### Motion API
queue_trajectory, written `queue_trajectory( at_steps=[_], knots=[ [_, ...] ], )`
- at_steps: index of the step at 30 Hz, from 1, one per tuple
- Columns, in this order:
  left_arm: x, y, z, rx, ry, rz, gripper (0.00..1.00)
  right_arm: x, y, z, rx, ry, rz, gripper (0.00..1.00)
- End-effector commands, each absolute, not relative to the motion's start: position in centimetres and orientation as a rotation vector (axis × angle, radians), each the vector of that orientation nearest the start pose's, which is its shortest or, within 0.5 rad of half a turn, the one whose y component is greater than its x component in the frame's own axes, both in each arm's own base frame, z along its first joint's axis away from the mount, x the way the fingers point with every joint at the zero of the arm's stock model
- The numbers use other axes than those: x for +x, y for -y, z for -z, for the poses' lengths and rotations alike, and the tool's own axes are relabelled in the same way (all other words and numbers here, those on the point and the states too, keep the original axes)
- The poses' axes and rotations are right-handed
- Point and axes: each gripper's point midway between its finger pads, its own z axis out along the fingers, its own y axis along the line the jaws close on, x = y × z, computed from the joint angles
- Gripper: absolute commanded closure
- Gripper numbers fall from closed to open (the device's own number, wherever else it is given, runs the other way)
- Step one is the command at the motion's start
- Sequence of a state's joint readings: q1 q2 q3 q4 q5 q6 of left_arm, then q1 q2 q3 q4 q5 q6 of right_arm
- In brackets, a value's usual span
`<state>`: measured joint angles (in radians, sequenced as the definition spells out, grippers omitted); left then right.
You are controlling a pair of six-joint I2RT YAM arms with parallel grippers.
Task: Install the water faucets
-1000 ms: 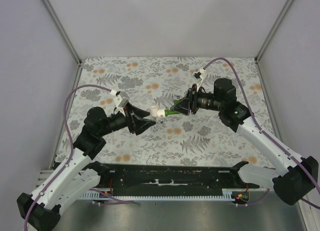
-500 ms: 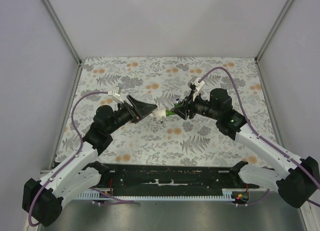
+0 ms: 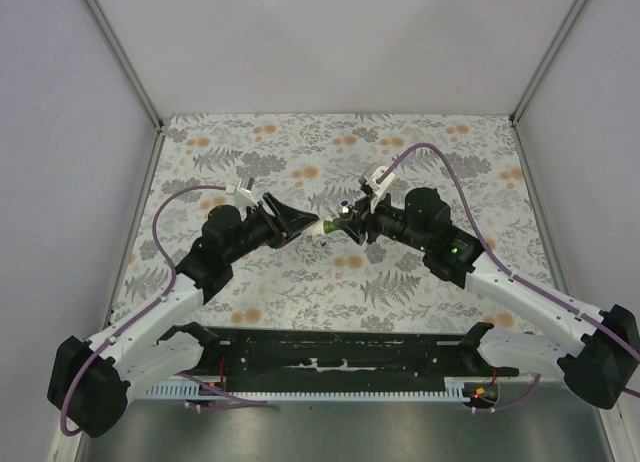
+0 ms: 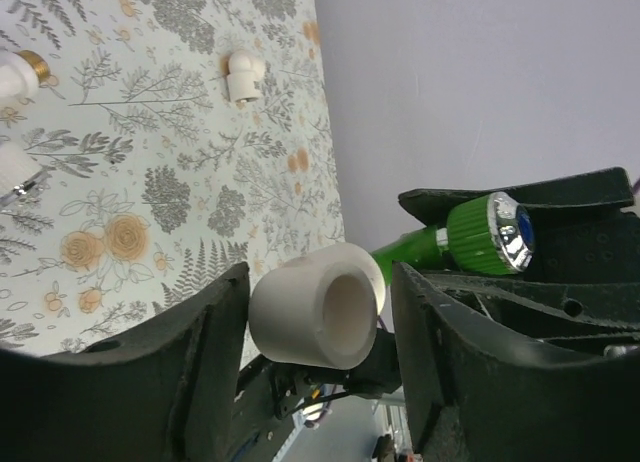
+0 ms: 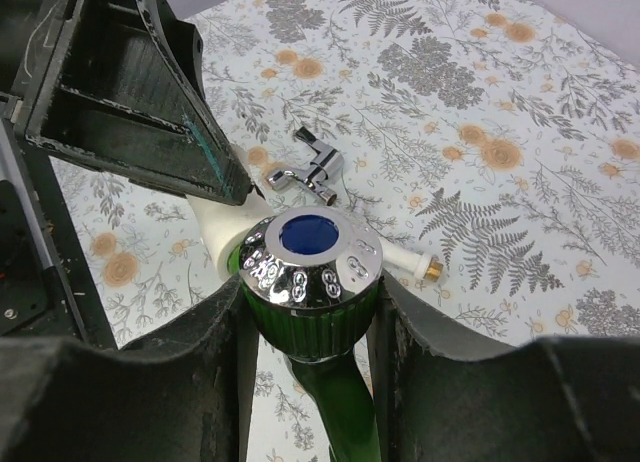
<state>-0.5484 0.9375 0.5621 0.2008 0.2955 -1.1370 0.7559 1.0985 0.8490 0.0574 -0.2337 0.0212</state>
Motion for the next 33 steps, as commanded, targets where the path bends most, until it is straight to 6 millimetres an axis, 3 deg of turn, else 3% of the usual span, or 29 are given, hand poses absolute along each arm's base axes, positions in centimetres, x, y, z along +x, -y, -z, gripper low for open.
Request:
queue_trajectory(
  at_steps=[1,4,7,8,15,21,24,26,27,29,31,33],
  knots=[
    [24.6,25.3,-26.2,-0.275,-1.88,1.434,0.42,26.2,-29.6,-27.5,-0.806,-1.55,-0.666,1.0],
    [24.3,25.4,-26.2,-0.244,-1.879,1.425,0.56,26.2,-29.7,-27.4,-0.795,-1.557,-0.661,1.0],
    [24.3,25.3,-26.6,-0.199,-1.837,1.414,0.93,26.3,-29.8,-27.8,-0.714,-1.584,-0.709,1.0],
    [24.2,25.2,-27.0,-0.185,-1.81,1.416,0.98,26.3,-29.8,-27.7,-0.669,-1.608,-0.734,1.0],
    [23.7,24.6,-28.7,-0.091,-1.65,1.396,0.98,25.6,-31.0,-28.6,-0.428,-1.716,-0.977,1.0],
    [22.9,23.9,-29.7,0.001,-1.547,1.308,0.98,26.3,-31.0,-26.8,-0.283,-1.849,-1.064,1.0],
    [23.3,22.9,-29.4,-0.077,-1.547,1.274,0.98,26.8,-30.5,-26.4,-0.27,-1.854,-1.067,1.0],
    [23.9,21.8,-28.9,-0.154,-1.568,1.221,0.68,27.5,-29.4,-26.2,-0.241,-1.863,-1.045,1.0],
    [24.1,21.2,-28.6,-0.173,-1.581,1.179,0.49,28.3,-28.3,-26.0,-0.212,-1.869,-1.017,1.0],
    [24.5,19.8,-28.1,-0.18,-1.616,1.061,0.2,29.7,-25.8,-25.6,-0.15,-1.88,-0.945,1.0],
    [24.7,18.6,-27.6,-0.147,-1.686,0.927,0.03,31.1,-22.8,-25.0,-0.072,-1.899,-0.876,1.0],
    [24.8,17.5,-26.9,-0.065,-1.771,0.773,0.0,32.6,-19.6,-24.5,0.02,-1.911,-0.823,1.0]
  ],
)
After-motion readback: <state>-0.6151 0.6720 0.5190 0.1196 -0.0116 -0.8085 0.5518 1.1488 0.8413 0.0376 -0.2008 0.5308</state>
